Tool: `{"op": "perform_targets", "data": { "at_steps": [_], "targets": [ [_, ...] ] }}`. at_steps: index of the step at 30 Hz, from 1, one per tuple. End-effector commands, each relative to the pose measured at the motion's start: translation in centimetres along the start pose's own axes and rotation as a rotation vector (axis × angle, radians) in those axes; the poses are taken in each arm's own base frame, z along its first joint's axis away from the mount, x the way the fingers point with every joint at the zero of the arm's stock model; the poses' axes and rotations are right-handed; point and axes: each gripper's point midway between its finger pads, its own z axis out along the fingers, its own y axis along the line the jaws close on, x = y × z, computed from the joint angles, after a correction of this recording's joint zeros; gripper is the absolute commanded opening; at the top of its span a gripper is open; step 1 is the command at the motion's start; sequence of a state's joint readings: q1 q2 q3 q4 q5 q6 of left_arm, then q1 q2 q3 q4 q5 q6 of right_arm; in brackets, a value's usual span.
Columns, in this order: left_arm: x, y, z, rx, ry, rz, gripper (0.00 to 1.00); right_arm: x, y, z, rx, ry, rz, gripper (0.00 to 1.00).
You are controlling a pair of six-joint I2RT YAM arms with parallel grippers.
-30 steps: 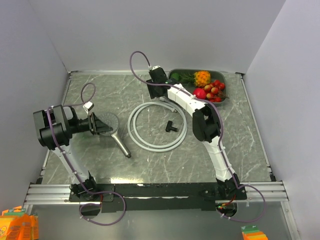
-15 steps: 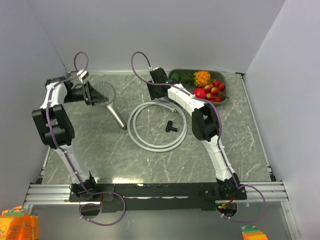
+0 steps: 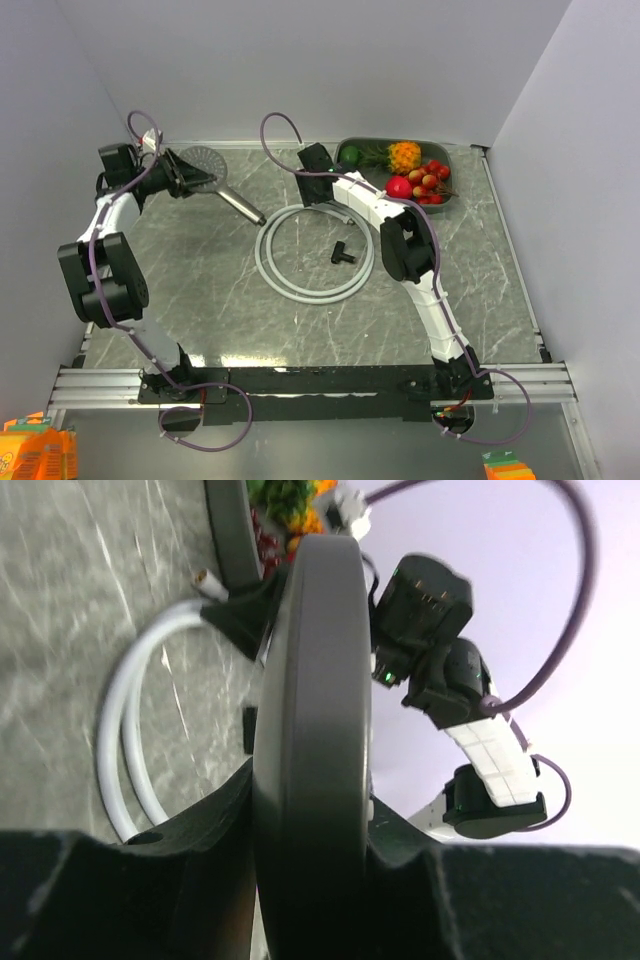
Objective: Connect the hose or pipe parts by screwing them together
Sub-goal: Move the pipeline to the center of the board.
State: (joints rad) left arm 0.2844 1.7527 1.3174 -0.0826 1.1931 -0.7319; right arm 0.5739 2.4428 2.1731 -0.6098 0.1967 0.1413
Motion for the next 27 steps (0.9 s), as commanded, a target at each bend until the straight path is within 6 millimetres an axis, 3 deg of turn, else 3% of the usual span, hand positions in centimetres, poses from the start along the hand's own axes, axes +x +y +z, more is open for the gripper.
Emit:
{"op": "perform_targets", "data": {
  "at_steps": [1, 6, 10, 12, 13, 15, 16, 18, 19, 20, 22, 27],
  "targets": [
    [1.6, -1.6, -0.3, 0.048, 0.002, 0.032, 0.01, -1.4, -1.3, -0.8, 0.084, -0.037, 0.03, 0.64],
    [4.4, -0.3, -0.4, 0.045, 0.057, 0.022, 0.01, -0.4, -1.7, 0.1, 0.101, -0.01, 0.041, 0.62],
    [6.3, 0.4, -0.6, 0.05, 0.082, 0.004, 0.01, -1.5, -2.4, 0.1, 0.123, -0.027, 0.063, 0.62],
    [6.6, 0.2, -0.8, 0.046, 0.074, 0.014, 0.01, -0.3, -2.3, 0.8, 0.129, 0.025, 0.052, 0.61],
    [7.1, 0.5, -0.8, 0.043, 0.073, -0.009, 0.01, -1.0, -2.3, 0.6, 0.129, 0.016, 0.063, 0.61],
    [7.3, 0.1, -1.0, 0.049, 0.066, 0.003, 0.01, 0.4, -2.2, 0.8, 0.129, 0.063, 0.06, 0.61],
    [7.6, 0.1, -1.0, 0.048, 0.069, 0.001, 0.01, 2.5, -2.3, 1.3, 0.136, 0.113, 0.063, 0.61],
    [7.7, -0.1, -1.2, 0.052, 0.07, 0.012, 0.01, 2.4, -2.0, 0.1, 0.106, 0.096, 0.094, 0.59],
    [8.0, 0.0, -1.2, 0.047, 0.078, 0.001, 0.01, 6.1, -1.8, 0.7, 0.107, 0.157, 0.083, 0.59],
    [8.1, -0.2, -1.3, 0.047, 0.075, 0.008, 0.01, 5.1, -1.4, -0.9, 0.074, 0.117, 0.091, 0.59],
    [8.2, -0.5, -1.4, 0.052, 0.072, 0.013, 0.01, 7.3, -1.1, -0.9, 0.06, 0.142, 0.087, 0.59],
    [8.4, -0.4, -1.5, 0.046, 0.067, 0.01, 0.01, 9.9, 1.0, -1.8, 0.03, 0.174, 0.036, 0.56]
  ]
}}
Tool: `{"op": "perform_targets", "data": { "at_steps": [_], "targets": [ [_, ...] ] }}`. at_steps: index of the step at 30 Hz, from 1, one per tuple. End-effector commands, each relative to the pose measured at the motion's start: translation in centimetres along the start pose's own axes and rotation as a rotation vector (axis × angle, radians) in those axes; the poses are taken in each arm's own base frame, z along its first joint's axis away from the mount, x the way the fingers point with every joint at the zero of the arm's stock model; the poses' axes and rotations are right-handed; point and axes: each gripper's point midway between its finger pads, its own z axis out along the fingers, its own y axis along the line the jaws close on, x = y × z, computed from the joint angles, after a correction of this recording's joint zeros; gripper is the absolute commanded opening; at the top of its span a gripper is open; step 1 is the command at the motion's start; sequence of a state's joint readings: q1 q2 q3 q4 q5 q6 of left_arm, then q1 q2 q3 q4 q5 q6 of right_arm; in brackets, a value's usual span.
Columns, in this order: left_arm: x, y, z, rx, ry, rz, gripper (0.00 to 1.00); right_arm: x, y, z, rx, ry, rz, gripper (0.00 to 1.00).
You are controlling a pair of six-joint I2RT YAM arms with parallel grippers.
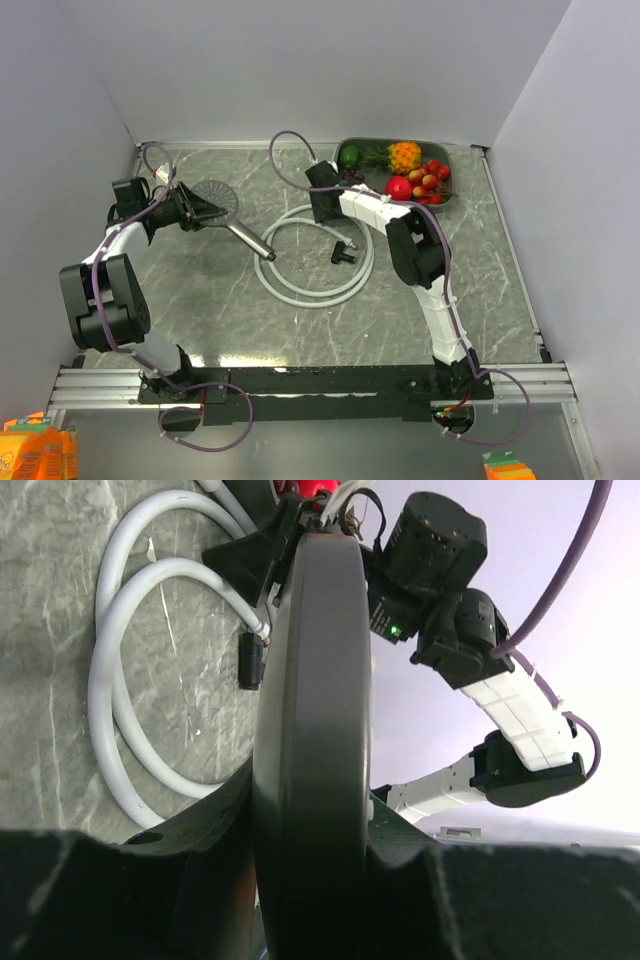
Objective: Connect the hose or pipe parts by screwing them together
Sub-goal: Move the pipeline to the center of the board.
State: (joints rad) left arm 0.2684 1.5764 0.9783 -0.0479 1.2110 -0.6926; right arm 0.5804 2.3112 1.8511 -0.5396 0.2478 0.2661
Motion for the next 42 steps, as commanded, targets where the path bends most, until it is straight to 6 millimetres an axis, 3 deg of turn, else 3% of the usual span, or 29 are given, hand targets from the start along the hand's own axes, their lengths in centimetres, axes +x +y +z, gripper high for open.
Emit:
{"op": "perform_targets", "data": {
  "at_steps": [1, 5, 6, 8, 11, 12, 14, 15, 17, 18, 23, 25, 28, 29, 30, 33, 34, 37, 42],
  "targets": [
    [0.2, -2.2, -0.5, 0.054, 0.007, 0.091, 0.01, 3.6, 2.3, -1.3, -0.041, 0.054, -0.057, 0.56],
    [0.3, -2.5, -0.6, 0.054, 0.004, 0.099, 0.01, 5.8, 3.6, -2.5, -0.049, 0.062, -0.085, 0.48],
    [0.3, -2.6, -0.6, 0.054, 0.003, 0.103, 0.01, 7.5, 3.7, -2.6, -0.044, 0.086, -0.092, 0.46],
    [0.3, -2.7, -0.6, 0.055, 0.002, 0.105, 0.01, 8.1, 4.3, -3.7, -0.057, 0.071, -0.071, 0.42],
    [0.4, -2.7, -0.6, 0.056, 0.004, 0.094, 0.01, 10.5, 3.9, -4.8, -0.052, 0.083, -0.058, 0.41],
    [0.4, -2.5, -0.6, 0.055, 0.005, 0.088, 0.01, 12.6, 3.4, -4.9, -0.036, 0.114, -0.058, 0.4],
    [0.5, -2.4, -0.6, 0.054, 0.006, 0.084, 0.01, 13.2, 3.0, -5.9, -0.039, 0.107, -0.037, 0.39],
    [0.5, -2.3, -0.6, 0.052, 0.004, 0.085, 0.01, 15.1, 2.3, -5.9, -0.025, 0.135, -0.027, 0.38],
    [0.6, -2.3, -0.6, 0.053, 0.005, 0.088, 0.01, 15.8, 1.8, -6.7, -0.015, 0.128, 0.001, 0.34],
    [0.7, -2.4, -0.6, 0.055, 0.008, 0.09, 0.01, 17.4, 1.2, -6.8, -0.004, 0.152, -0.004, 0.34],
    [0.7, -2.5, -0.7, 0.055, 0.005, 0.094, 0.01, 20.3, 1.0, -8.5, -0.011, 0.166, 0.015, 0.32],
    [0.7, -2.5, -0.6, 0.056, 0.006, 0.097, 0.01, 20.6, 1.2, -9.0, -0.015, 0.165, 0.01, 0.32],
    [0.5, -2.6, -0.6, 0.055, 0.007, 0.108, 0.01, 19.1, 1.4, -9.5, -0.022, 0.133, -0.001, 0.37],
    [0.4, -2.6, -0.7, 0.056, 0.006, 0.117, 0.01, 17.1, 1.5, -9.9, -0.028, 0.096, -0.014, 0.41],
    [0.4, -2.3, -0.6, 0.052, 0.011, 0.109, 0.01, 15.4, 1.4, -10.4, -0.028, 0.06, -0.017, 0.52],
    [0.3, -1.7, -0.4, 0.044, 0.018, 0.097, 0.01, 9.8, 1.5, -11.6, -0.064, -0.049, -0.057, 0.71],
    [0.2, -1.4, -0.3, 0.039, 0.007, 0.098, 0.01, 7.1, 1.7, -12.2, -0.086, -0.099, -0.082, 0.73],
    [0.4, -0.6, -0.1, 0.038, 0.002, 0.059, 0.01, 3.0, 1.3, -11.9, -0.115, -0.177, -0.125, 0.74],
    [2.2, 0.4, 0.7, 0.036, 0.037, 0.031, 0.01, 0.6, 1.6, -10.3, -0.152, -0.242, -0.263, 0.74]
  ]
}}
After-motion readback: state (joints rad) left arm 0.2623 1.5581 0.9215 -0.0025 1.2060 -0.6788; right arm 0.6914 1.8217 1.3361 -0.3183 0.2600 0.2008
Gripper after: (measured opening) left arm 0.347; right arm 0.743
